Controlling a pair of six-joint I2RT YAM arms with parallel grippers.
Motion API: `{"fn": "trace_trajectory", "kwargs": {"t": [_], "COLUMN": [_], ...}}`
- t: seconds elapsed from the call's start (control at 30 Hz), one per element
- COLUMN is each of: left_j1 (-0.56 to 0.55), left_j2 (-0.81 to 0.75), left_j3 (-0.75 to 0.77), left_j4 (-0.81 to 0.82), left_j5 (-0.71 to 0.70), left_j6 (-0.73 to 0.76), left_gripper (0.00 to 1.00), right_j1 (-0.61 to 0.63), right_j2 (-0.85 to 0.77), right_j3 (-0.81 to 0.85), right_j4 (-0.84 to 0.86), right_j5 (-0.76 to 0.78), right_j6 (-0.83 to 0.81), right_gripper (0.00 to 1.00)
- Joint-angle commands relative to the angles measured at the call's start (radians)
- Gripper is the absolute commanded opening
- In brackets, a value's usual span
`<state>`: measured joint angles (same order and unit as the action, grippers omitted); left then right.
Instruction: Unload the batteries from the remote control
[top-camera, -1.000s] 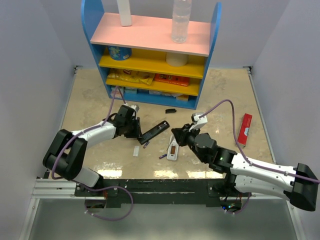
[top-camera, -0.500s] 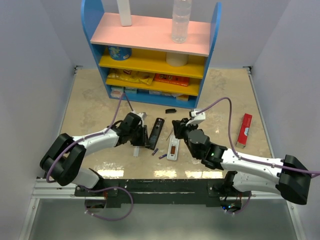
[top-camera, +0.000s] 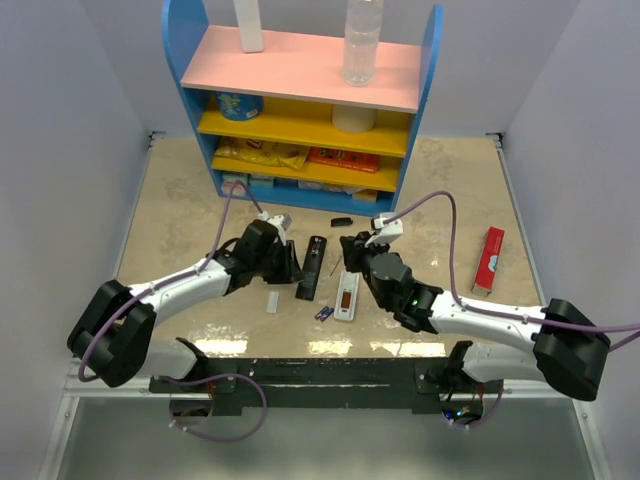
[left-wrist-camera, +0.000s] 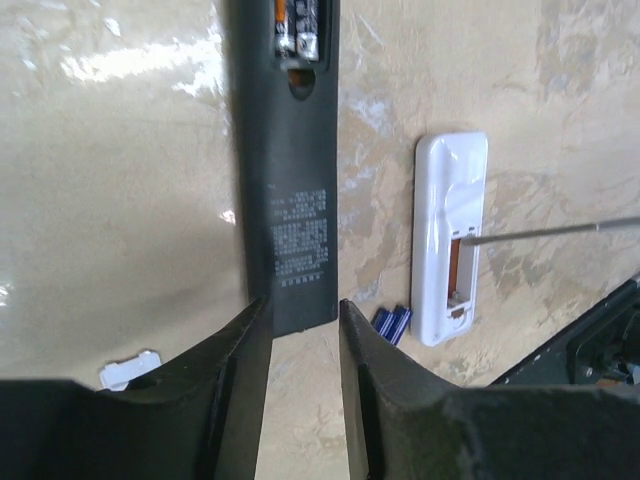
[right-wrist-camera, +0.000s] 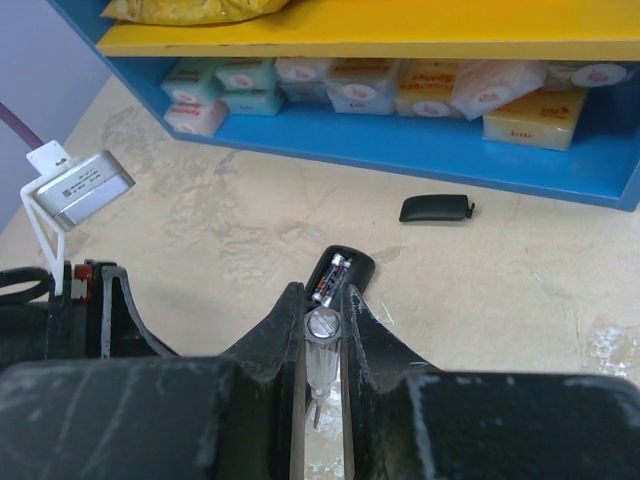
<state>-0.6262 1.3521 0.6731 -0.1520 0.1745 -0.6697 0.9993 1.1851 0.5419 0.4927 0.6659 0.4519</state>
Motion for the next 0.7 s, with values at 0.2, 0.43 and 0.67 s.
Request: {"fn": "trace_trajectory", "kwargs": {"t": [0.2,0.43,0.67], "left_j1": [0.080,0.074,0.060], "left_j2": [0.028,0.051,0.058], "left_j3": [0.062,0.011,-0.038], "left_j4": [0.063,0.126,0.178], "left_j5": [0.034,0.074,0.077], "left_j6": [0.018,-0.013,-0.027], "left_gripper": [0.38,0.35,0.34], "right_j1": [-0.005,-0.050,-0.079], "right_j2": [0.088,0.249,0.372], "right_j3": [0.044,0.151,0.237], "right_j4": [0.280,0.359,0.357], "right_j5": [0.041,0.001,-0.022], "right_j6": [-0.145,-0.214,-0.232], "right_gripper": [0.00,0.00,0.00]}}
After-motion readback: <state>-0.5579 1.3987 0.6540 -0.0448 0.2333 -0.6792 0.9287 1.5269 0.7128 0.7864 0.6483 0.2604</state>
